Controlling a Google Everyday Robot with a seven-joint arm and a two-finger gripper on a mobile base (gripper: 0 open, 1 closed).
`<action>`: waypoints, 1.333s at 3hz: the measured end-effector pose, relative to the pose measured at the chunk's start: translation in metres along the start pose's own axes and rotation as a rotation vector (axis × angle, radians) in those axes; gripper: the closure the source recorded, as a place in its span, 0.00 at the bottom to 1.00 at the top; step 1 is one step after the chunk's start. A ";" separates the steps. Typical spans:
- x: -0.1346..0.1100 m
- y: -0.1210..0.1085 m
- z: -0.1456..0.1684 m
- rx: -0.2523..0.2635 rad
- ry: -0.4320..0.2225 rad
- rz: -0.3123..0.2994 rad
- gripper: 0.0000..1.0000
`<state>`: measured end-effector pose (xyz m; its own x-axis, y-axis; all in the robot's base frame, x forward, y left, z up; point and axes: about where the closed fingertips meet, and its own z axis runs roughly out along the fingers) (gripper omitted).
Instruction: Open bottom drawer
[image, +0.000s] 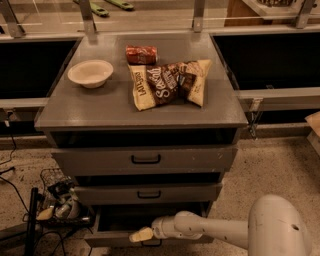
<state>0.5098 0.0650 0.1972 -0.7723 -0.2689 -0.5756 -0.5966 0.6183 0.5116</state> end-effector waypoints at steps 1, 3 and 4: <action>0.009 0.017 -0.006 -0.101 0.039 -0.033 0.00; 0.028 0.038 -0.007 -0.216 0.118 -0.062 0.00; 0.028 0.038 -0.007 -0.216 0.118 -0.062 0.00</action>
Offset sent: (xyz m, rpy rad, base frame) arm -0.0477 0.0041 0.0182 0.0951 0.0785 0.2409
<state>0.4642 0.0754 0.2053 -0.7453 -0.3936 -0.5381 -0.6666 0.4289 0.6096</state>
